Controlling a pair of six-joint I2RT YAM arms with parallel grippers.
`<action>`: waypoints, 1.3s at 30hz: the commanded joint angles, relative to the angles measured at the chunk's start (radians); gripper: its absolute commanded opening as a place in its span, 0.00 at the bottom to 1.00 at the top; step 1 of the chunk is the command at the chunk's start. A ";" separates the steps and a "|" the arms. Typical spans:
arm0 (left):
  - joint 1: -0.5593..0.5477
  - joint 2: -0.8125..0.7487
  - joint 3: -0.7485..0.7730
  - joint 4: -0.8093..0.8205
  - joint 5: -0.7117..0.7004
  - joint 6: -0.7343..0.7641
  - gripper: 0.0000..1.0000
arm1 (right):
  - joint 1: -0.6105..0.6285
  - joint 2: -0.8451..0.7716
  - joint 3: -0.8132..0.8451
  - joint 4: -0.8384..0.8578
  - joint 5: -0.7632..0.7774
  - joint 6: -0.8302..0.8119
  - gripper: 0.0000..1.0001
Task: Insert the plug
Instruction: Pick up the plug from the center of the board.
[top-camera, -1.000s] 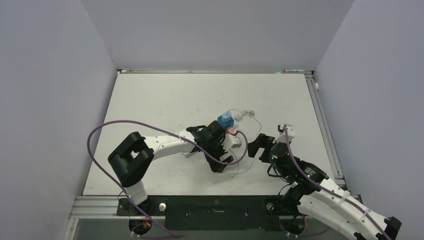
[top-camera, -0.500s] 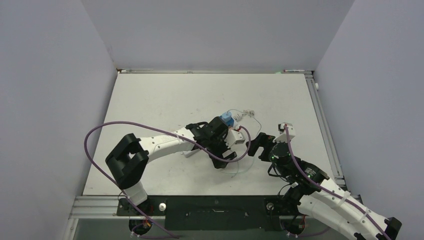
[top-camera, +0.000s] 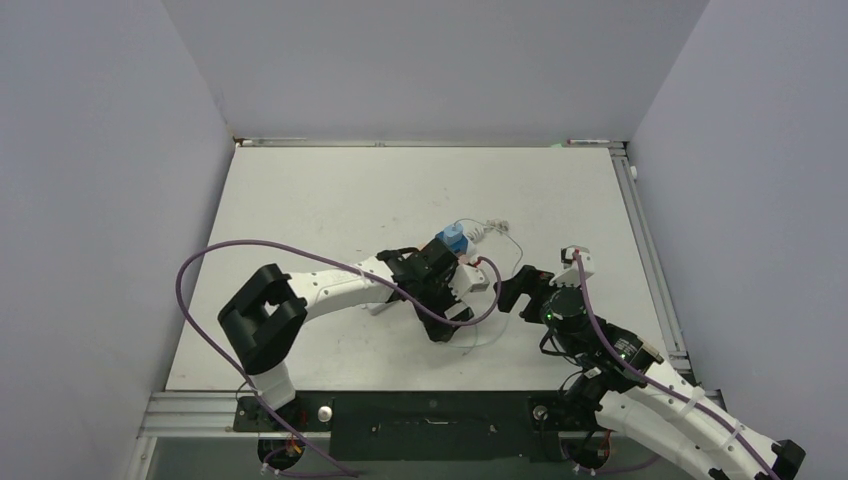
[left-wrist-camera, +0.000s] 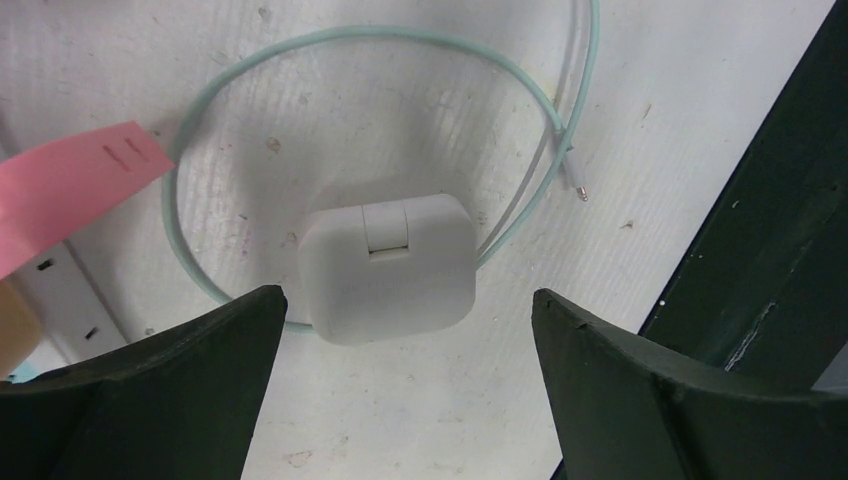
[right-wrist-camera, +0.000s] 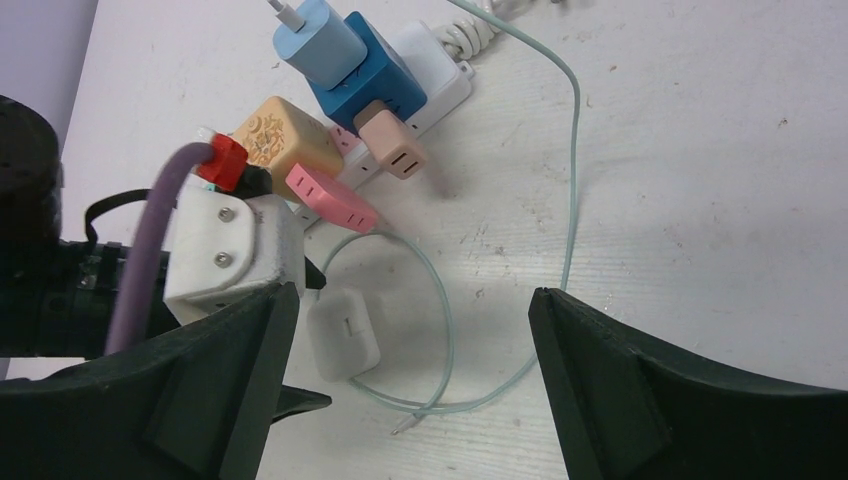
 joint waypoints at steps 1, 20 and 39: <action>-0.010 0.033 -0.014 0.031 -0.015 -0.003 0.91 | -0.006 0.000 0.014 0.005 0.024 -0.008 0.90; -0.019 0.076 -0.038 0.115 -0.059 0.004 0.75 | -0.006 -0.003 0.040 -0.024 0.045 0.001 0.90; -0.029 -0.023 0.014 -0.054 0.055 0.058 0.29 | -0.005 -0.009 0.079 -0.057 0.082 0.001 0.90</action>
